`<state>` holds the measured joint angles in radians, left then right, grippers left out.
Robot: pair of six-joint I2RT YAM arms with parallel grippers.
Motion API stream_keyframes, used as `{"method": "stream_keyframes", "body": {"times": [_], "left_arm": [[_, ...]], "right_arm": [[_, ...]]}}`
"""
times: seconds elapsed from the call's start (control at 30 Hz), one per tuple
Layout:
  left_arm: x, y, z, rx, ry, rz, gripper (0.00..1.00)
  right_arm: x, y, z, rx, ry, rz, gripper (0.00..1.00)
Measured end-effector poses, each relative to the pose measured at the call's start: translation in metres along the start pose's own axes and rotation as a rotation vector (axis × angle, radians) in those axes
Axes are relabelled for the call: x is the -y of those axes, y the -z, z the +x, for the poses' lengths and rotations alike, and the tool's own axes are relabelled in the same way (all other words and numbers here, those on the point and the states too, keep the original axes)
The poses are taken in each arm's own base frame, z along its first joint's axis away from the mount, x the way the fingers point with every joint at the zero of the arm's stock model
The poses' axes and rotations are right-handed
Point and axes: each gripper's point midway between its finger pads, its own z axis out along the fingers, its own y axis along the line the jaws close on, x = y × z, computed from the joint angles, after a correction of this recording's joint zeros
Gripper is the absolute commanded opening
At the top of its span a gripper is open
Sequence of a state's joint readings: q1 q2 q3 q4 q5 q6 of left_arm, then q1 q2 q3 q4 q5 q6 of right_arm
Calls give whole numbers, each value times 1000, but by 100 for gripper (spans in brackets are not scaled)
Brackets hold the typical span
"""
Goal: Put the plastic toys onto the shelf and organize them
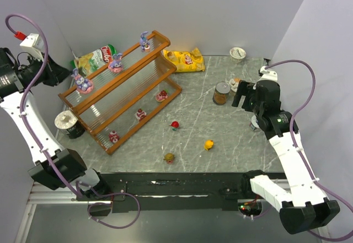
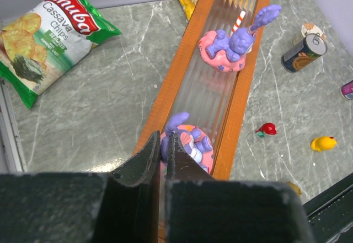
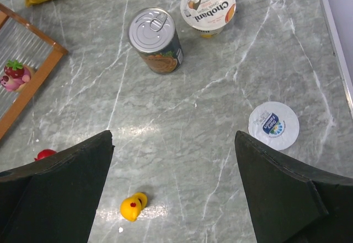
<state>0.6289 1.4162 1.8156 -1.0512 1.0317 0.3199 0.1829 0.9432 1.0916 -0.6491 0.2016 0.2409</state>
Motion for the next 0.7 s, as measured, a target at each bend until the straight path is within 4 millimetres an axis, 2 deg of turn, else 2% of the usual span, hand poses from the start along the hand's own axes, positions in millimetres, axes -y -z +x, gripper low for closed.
{"method": "stream_keyframes", "body": {"times": [0.03, 0.3, 0.4, 0.6, 0.63, 0.7], "left_arm": [[0, 0, 1, -1, 3, 0, 12], [-2, -5, 8, -1, 20, 13, 13], [-1, -5, 8, 2, 19, 20, 16], [0, -6, 7, 2, 23, 24, 43], [0, -6, 7, 1, 25, 24, 52], [1, -6, 7, 2, 29, 25, 63]], "right_arm": [[0, 0, 1, -1, 0, 0, 97], [-1, 2, 0, 7, 1, -5, 97], [0, 2, 0, 7, 1, -4, 97], [-1, 3, 0, 9, 4, -4, 97], [-1, 3, 0, 9, 4, -4, 97], [-1, 3, 0, 10, 4, -4, 97]]}}
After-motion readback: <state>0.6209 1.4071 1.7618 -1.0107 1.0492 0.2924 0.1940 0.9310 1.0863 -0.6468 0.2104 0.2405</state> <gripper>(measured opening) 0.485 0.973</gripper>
